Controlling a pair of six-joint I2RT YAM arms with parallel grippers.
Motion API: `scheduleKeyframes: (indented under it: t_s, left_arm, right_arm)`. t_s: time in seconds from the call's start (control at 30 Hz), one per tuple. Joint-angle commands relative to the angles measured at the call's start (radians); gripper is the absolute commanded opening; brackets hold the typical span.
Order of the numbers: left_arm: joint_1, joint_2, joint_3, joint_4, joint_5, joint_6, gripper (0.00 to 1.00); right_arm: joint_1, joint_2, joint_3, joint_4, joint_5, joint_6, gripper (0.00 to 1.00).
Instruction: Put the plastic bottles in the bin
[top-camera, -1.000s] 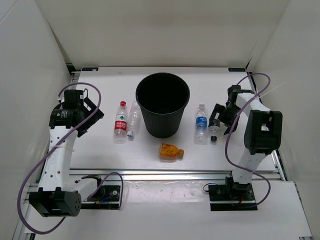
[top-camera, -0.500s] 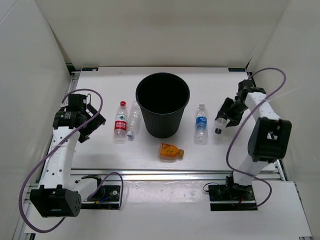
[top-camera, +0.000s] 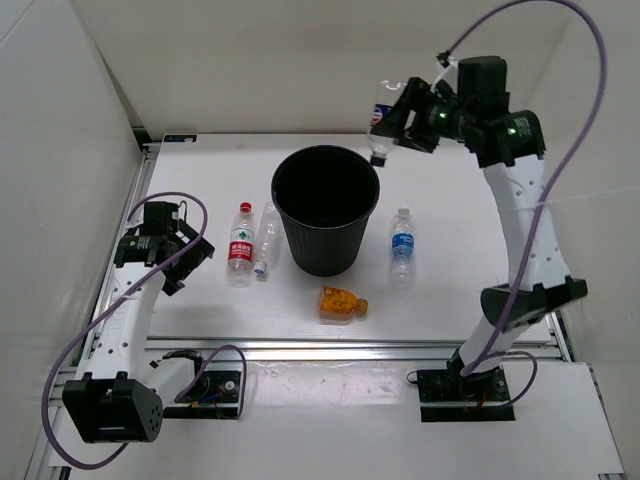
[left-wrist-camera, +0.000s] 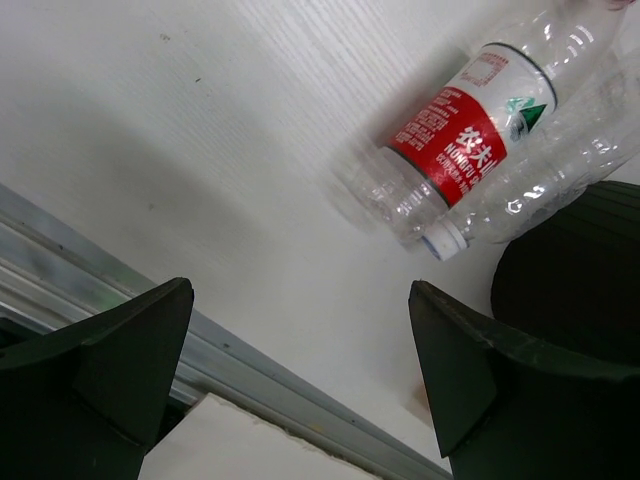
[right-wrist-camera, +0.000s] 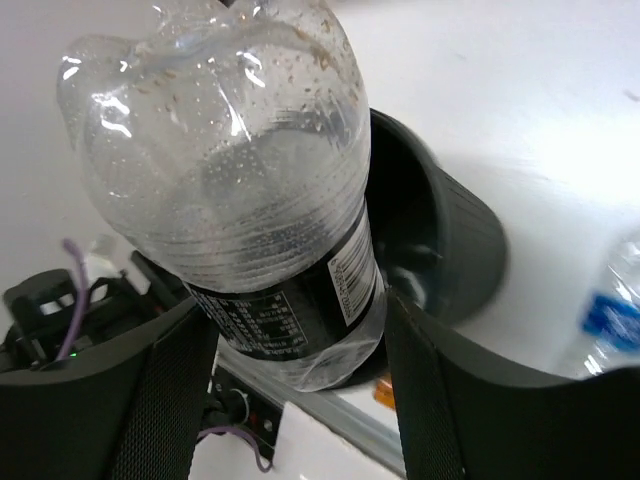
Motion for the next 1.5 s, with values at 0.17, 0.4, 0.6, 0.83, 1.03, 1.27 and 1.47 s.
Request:
scheduleKeyframes:
  t_s: [0.17, 0.4, 0.6, 0.83, 1.03, 1.27, 1.47]
  left_arm:
    - [-0.003, 0.002, -0.013, 0.055, 0.007, -0.050, 1.00]
    - [-0.003, 0.002, -0.022, 0.033, 0.007, -0.060, 1.00]
    - [-0.003, 0.002, -0.022, 0.048, 0.074, -0.019, 1.00]
    - [-0.003, -0.030, -0.051, 0.059, 0.120, -0.010, 0.98]
    - [-0.003, -0.070, -0.083, 0.061, 0.162, 0.012, 1.00]
    - [-0.003, -0.079, -0.101, 0.039, 0.182, 0.021, 1.00]
    - [-0.003, -0.079, -0.091, 0.055, 0.194, 0.039, 1.00]
  right_arm:
    - [0.121, 0.122, 0.045, -0.080, -0.075, 0.045, 1.00]
    - [0.040, -0.081, -0.077, -0.021, 0.049, -0.017, 1.00]
    - [-0.160, -0.205, -0.613, 0.101, 0.123, 0.020, 1.00]
    - [-0.186, -0.072, -0.823, 0.141, 0.160, -0.033, 1.00]
    - [-0.177, 0.102, -0.837, 0.175, 0.183, -0.033, 1.00]
    - [-0.147, 0.340, -0.738, 0.164, 0.114, -0.042, 0.90]
    - [-0.147, 0.322, -0.738, 0.143, 0.088, -0.042, 0.53]
